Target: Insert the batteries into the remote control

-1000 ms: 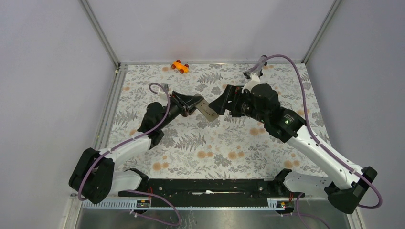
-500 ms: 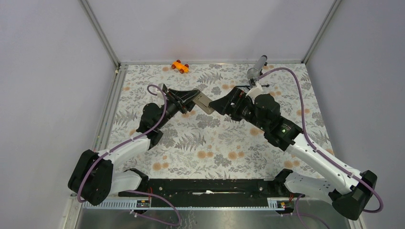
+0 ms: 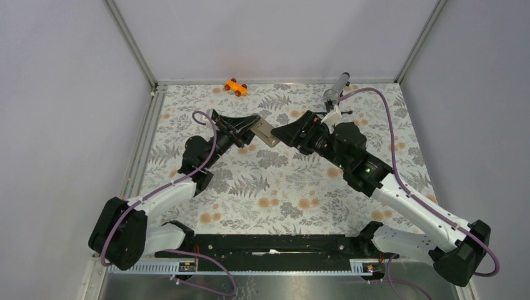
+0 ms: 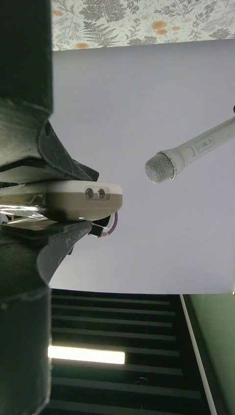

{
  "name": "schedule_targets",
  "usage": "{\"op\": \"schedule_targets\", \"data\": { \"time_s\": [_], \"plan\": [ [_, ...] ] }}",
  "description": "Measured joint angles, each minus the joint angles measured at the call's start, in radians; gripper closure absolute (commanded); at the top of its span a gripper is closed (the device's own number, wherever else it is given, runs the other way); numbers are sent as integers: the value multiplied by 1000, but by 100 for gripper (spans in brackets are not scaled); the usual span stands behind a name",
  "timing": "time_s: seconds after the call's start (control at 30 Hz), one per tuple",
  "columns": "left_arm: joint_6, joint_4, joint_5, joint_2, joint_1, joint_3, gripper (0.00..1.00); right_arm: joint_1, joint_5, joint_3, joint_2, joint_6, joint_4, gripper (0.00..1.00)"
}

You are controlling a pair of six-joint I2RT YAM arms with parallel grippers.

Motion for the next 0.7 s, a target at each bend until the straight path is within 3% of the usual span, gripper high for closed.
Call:
{"op": "schedule_targets", "data": {
  "time_s": [0.47,0.7],
  "plan": [
    [-24,5,1,0,0,0,100,0,-16,-1,44,5,18,10],
    [82,-72,6,-31,0,8,100,0,-21,-1,44,3,31,4]
  ]
}}
